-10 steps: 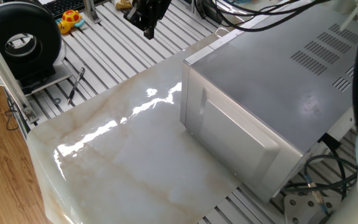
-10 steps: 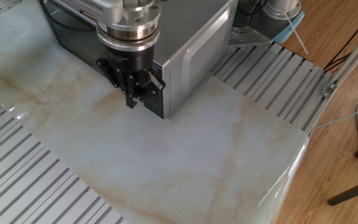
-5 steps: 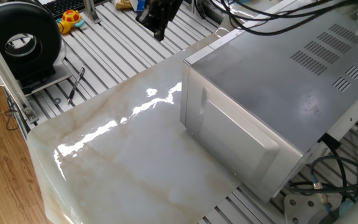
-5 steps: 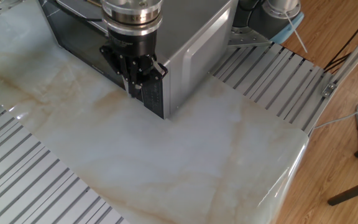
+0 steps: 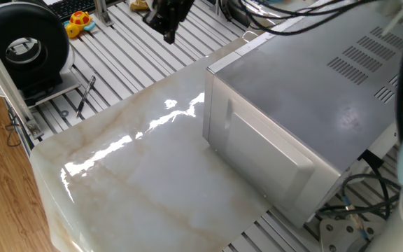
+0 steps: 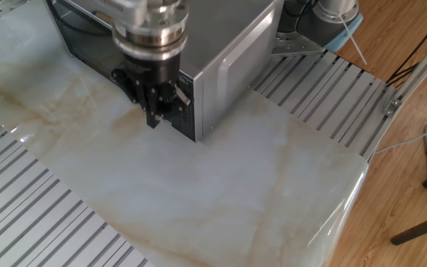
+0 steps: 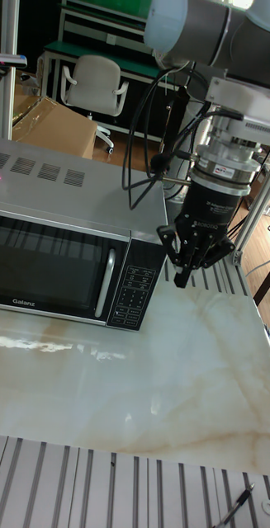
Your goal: Open the microwave door
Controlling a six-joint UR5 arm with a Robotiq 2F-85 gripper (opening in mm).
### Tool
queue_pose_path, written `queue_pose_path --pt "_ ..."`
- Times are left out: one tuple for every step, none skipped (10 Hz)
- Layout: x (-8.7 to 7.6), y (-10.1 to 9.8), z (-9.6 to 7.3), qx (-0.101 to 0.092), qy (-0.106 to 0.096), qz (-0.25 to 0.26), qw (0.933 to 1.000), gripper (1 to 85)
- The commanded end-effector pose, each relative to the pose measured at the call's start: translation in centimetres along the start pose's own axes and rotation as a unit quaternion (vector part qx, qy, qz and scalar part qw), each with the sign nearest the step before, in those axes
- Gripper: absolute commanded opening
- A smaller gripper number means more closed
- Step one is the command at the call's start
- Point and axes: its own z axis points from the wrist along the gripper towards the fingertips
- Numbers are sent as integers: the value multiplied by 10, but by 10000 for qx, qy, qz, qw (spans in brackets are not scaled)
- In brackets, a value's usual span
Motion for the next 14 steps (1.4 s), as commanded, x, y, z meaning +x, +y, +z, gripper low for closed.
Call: queue_pose_path --pt "-8 6 0 -41 29 10 10000 27" --pt "1 2 -2 -64 26 -2 10000 27" --pt "15 0 -6 -130 63 37 9999 27" --pt "27 -1 -9 -203 37 55 9998 27" --pt "37 -5 -9 -241 -23 39 9997 27" --pt "42 -8 -7 -241 -71 3 9997 27" --pt "38 -9 -4 -220 -106 -14 9997 27" --pt "30 -7 -2 -206 -97 -32 9997 27" --pt "18 -6 1 -147 -80 -64 9998 27" --pt "4 -2 4 -123 -84 -83 9999 27" --pt "-10 3 8 -82 -54 -67 9999 27" --pt "-15 8 9 -77 -38 -45 10000 27" --pt "-14 8 8 -78 -30 -37 10000 27" --pt "-7 6 5 -88 -16 -36 10000 27"
